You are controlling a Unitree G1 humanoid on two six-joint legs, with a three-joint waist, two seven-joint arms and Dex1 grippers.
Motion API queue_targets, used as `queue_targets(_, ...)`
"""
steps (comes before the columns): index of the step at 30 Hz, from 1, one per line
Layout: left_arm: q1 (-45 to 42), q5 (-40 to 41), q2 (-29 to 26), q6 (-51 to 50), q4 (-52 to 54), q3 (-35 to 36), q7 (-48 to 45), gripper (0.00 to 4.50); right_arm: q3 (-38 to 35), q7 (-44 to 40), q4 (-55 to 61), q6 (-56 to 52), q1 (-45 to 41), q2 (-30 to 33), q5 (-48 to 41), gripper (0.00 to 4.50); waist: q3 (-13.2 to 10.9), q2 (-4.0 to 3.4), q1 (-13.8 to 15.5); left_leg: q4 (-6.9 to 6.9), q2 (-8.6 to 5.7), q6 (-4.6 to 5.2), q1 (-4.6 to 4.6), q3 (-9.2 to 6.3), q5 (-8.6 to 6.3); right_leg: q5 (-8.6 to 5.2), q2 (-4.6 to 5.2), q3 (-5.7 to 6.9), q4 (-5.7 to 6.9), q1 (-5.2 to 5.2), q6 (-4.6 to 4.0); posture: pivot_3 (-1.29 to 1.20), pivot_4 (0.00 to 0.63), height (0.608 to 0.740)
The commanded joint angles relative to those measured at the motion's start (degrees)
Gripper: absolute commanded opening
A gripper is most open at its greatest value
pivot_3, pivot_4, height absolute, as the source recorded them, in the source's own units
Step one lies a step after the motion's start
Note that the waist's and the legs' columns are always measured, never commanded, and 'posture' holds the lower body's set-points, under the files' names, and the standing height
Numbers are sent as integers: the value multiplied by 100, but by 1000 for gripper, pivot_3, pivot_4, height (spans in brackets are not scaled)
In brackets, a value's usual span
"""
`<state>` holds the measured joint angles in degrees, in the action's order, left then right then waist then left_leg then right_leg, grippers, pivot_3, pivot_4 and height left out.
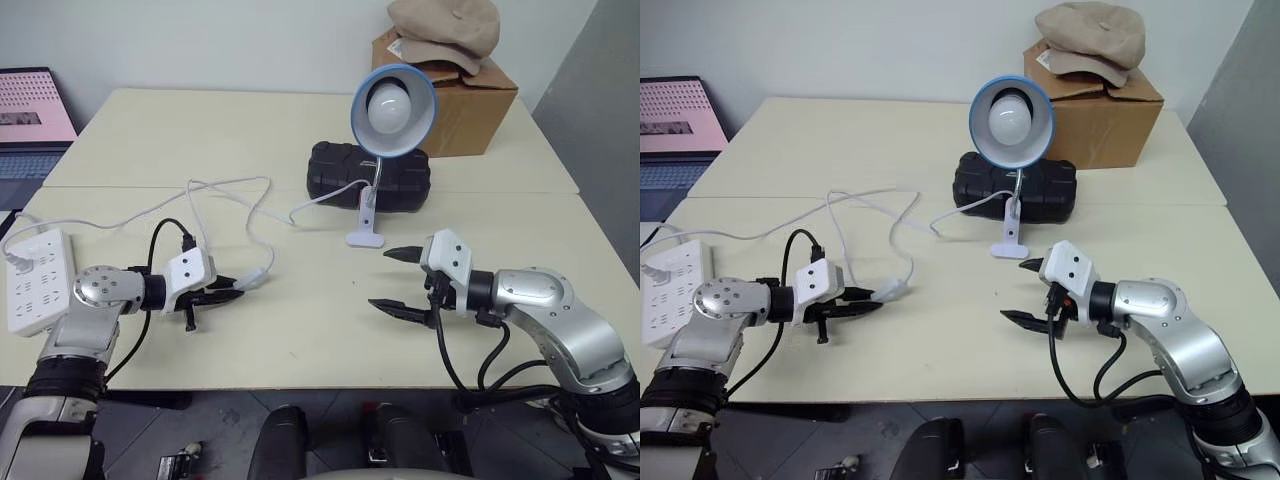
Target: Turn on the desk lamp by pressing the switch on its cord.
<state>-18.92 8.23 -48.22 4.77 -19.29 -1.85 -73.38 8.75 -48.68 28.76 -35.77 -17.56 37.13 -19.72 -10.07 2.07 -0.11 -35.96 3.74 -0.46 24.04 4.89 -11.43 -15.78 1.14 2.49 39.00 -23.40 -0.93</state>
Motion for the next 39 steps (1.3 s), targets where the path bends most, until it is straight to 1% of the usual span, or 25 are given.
queue_targets(1,98,372,-134,-552,857,137,-101,383,-56,-81,71,198,-133,25,-53,4500,0,0,0,0,0,0,1,-2,0,0,0,1,0,0,0,0,150,740)
queue_targets(5,115,621,-191,-1226,1651,91,-174,383,-83,-166,101,364,-186,9,-80,4500,0,0,1,-1,0,0,1,-4,0,1,0,2,0,1,1,0,150,740)
queue_targets(8,-42,535,-333,-1575,2086,-131,-281,383,-160,-283,142,410,-346,-1,-221,4500,0,0,1,-1,-1,0,-1,-3,0,1,-1,1,0,2,2,0,150,740)
queue_targets(11,-218,416,-419,-1791,2316,-327,-324,383,-211,-368,185,266,-537,0,-439,4500,-1,0,1,-1,-2,0,-1,-4,0,1,-3,1,2,2,2,0,150,740)
queue_targets(14,-383,313,-407,-1960,2417,-559,-326,383,-86,-458,188,77,-738,49,-552,4500,-1,0,2,-2,-3,0,-1,-4,0,1,-3,0,1,3,3,0,150,740)
queue_targets(17,-433,100,-389,-1860,2364,-747,-279,383,-33,-462,159,23,-818,53,-573,4500,-1,0,2,-2,-3,1,-2,-4,0,1,-3,-1,1,3,2,0,150,740)
queue_targets(20,-375,-179,-254,-1641,2184,-932,-81,383,16,-447,144,47,-764,82,-494,4500,-1,-1,3,-1,-2,0,0,-4,0,0,-3,-1,0,2,2,0,150,740)
queue_targets(24,-313,-316,-31,-1419,2016,-946,211,383,-4,-368,214,-26,-659,91,-528,4500,-1,0,6,-3,-3,1,0,-4,0,1,-2,-1,1,3,3,0,150,740)
queue_targets(27,-258,-307,36,-1271,1895,-901,255,383,-31,-326,247,-57,-599,105,-535,4500,-1,0,5,-5,-3,1,0,-4,1,2,-2,-2,1,3,4,0,150,740)
queue_targets(29,-186,-287,25,-1008,1715,-850,229,1083,-63,-292,271,-104,-559,119,-544,4500,-1,0,4,-4,-2,1,-1,-4,1,2,-2,-2,1,3,4,0,150,740)
queue_targets(31,-71,-200,-41,-807,1664,-811,101,1393,-89,-267,288,-130,-531,128,-549,4500,-1,-1,0,-4,-2,1,-2,-4,0,2,-3,-1,2,3,4,0,150,740)
queue_targets(33,55,-48,-48,-816,1689,-746,16,1827,-114,-248,300,-122,-482,145,-546,4500,-1,0,1,-3,-1,1,-1,-4,0,2,-3,-1,1,3,4,0,150,740)
queue_targets(39,261,297,173,-798,1666,-542,90,1827,-120,-198,322,-100,-403,162,-543,4500,-1,0,3,-5,-2,1,-1,-4,0,2,-1,-1,1,3,4,0,150,740)
